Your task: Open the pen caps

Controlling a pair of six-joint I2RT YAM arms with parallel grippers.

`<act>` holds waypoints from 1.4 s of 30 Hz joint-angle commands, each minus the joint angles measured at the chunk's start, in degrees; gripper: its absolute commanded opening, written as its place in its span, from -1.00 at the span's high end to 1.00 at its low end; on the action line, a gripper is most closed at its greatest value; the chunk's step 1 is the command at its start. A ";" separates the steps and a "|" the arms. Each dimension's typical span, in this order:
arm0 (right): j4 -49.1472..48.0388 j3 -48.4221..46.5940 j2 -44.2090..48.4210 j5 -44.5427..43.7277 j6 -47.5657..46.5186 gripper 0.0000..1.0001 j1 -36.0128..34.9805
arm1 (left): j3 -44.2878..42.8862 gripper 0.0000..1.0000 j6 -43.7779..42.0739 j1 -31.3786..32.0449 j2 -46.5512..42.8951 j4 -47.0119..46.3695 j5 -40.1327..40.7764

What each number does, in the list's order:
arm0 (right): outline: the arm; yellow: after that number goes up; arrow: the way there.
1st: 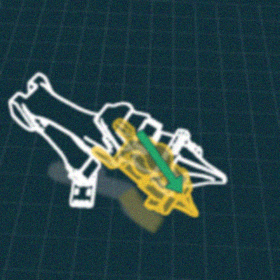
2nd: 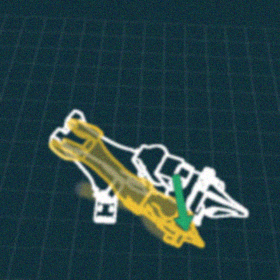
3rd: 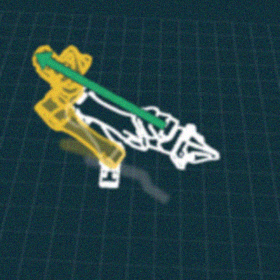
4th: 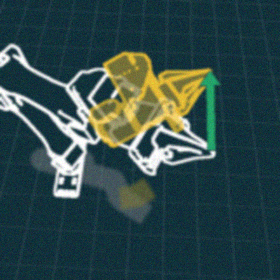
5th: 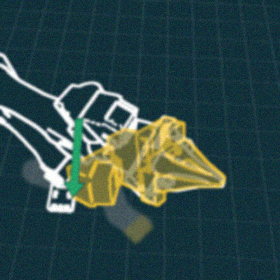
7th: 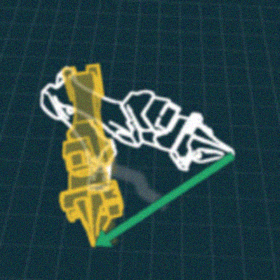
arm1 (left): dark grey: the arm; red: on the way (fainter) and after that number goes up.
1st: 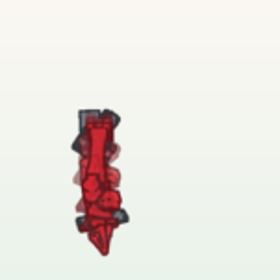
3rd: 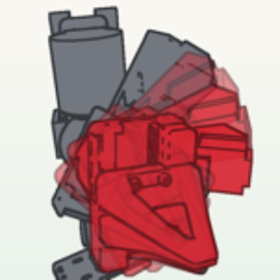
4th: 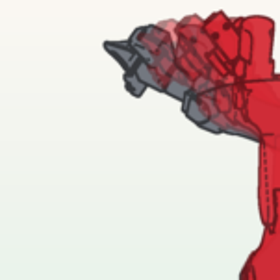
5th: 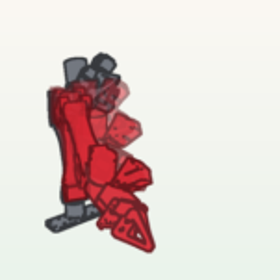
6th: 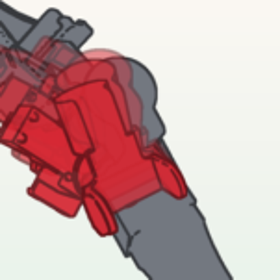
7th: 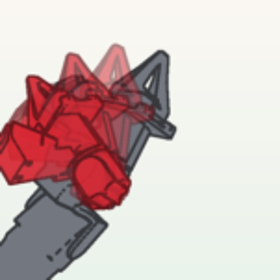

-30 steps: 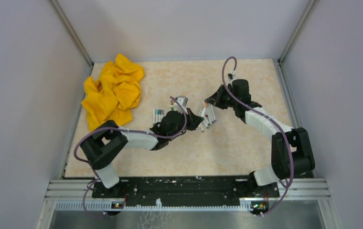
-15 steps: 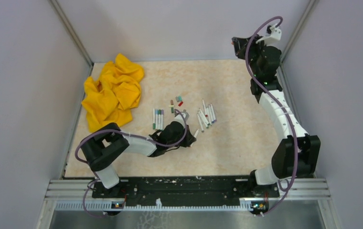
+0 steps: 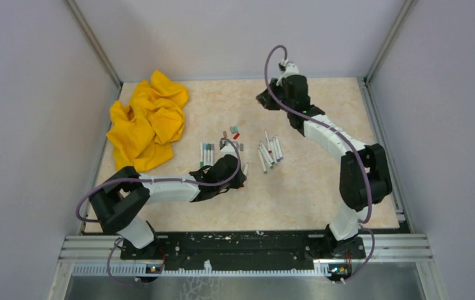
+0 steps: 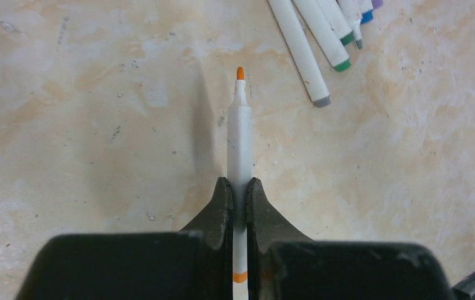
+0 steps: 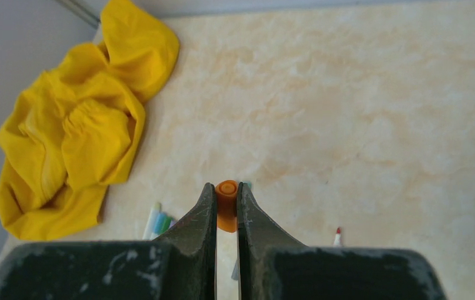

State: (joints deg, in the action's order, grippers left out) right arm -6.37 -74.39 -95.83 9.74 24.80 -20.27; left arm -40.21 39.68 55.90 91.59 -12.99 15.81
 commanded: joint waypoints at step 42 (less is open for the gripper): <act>6.86 -6.95 -19.84 -3.10 -2.38 0.42 -11.02 | -11.71 1.00 5.67 -2.15 1.25 9.95 5.61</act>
State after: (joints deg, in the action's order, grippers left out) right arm 2.70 -81.76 -117.82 8.05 22.55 -30.35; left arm -49.34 44.40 54.22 91.59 -2.50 21.39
